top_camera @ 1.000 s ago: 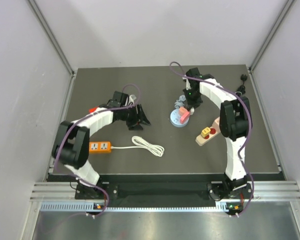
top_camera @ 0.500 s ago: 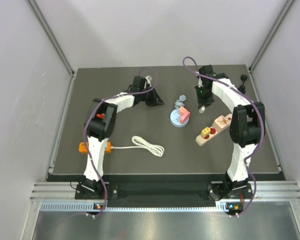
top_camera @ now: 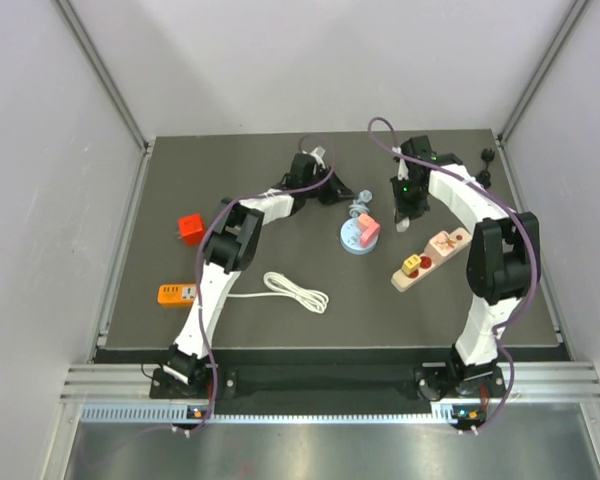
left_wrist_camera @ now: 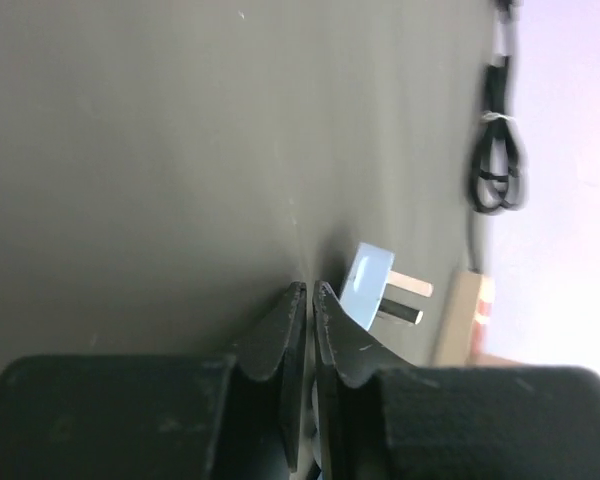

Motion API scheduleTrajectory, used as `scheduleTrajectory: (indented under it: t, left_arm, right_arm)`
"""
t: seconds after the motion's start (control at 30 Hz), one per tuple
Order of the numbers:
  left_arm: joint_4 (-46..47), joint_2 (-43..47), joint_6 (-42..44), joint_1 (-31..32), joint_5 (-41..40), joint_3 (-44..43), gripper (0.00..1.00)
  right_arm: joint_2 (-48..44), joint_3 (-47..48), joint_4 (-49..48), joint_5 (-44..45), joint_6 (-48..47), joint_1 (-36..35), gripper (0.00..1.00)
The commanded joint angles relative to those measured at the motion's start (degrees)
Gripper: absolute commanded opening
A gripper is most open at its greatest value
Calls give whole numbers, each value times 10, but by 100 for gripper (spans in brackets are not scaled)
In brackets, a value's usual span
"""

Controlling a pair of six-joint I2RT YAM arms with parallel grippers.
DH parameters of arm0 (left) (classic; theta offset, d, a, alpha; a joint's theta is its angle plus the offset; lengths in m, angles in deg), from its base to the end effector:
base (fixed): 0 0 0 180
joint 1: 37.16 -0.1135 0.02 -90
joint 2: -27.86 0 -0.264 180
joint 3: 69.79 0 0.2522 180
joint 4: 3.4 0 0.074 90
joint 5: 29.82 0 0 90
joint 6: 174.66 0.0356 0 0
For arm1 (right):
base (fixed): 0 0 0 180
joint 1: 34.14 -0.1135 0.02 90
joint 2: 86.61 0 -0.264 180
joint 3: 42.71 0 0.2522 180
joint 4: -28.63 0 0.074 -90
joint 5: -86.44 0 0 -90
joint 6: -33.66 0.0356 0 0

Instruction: Insert the plug

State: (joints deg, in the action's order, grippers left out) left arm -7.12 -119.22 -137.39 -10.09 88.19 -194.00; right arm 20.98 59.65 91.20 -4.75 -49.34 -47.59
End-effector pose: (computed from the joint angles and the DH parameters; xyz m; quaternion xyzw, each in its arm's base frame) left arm 0.4984 -0.2735 0.1118 -0.0593 0.8331 -0.4850 0.2591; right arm 0.3814 0.0920 0.2407 -0.0572 0.9796 0.0442 0.1876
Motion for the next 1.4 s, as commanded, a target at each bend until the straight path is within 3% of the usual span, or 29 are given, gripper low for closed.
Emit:
scheduleTrajectory:
  t: [0.0, 0.1, 0.33, 0.53, 0.67, 0.7, 0.83, 0.87, 0.9, 0.97, 1.0, 1.17, 1.2, 1.23, 1.37]
  left_arm:
    - [80, -36, -65, 3, 57, -13, 13]
    - [111, -15, -72, 13, 86, 47, 10]
    - [166, 155, -42, 21, 34, 317, 7]
    - [206, 244, -57, 33, 17, 438, 6]
    - [139, 293, -29, 26, -8, 458, 9]
    - [76, 317, -3, 23, -20, 452, 11]
    - [-96, 385, 79, 4, -92, 415, 25]
    - [-140, 410, 112, 1, -129, 402, 36]
    - [-212, 421, 130, -3, -150, 379, 39]
    - [-265, 455, 167, -9, -180, 364, 43]
    - [-291, 468, 173, -18, -180, 358, 51]
    - [-341, 540, 169, -58, -67, 414, 73]
    - [-340, 564, 167, -66, -22, 446, 92]
    - [-342, 578, 167, -69, -8, 461, 98]
    - [-375, 635, 209, -84, 21, 503, 98]
  right_arm:
    - [-36, -11, -26, -7, -9, 4, 0]
    - [-41, -11, -27, -5, -5, 6, 0]
    - [-81, 44, 6, 28, 19, -2, 0]
    - [-121, 71, 49, 22, 33, -54, 0]
    - [-144, 54, 83, 14, 40, -110, 0]
    - [-149, 49, 89, 14, 46, -119, 0]
    - [-156, 50, 133, 15, 64, -176, 0]
    - [-154, 49, 142, 17, 69, -198, 0]
    - [-155, 46, 152, 20, 73, -210, 0]
    - [-157, 28, 146, 16, 90, -228, 0]
    - [-155, 23, 143, 16, 97, -234, 0]
    - [-152, -11, 114, 15, 135, -263, 0]
    - [-153, -20, 109, 15, 138, -264, 0]
    - [-153, -35, 105, 21, 143, -267, 0]
    - [-149, -76, 76, 29, 174, -275, 0]
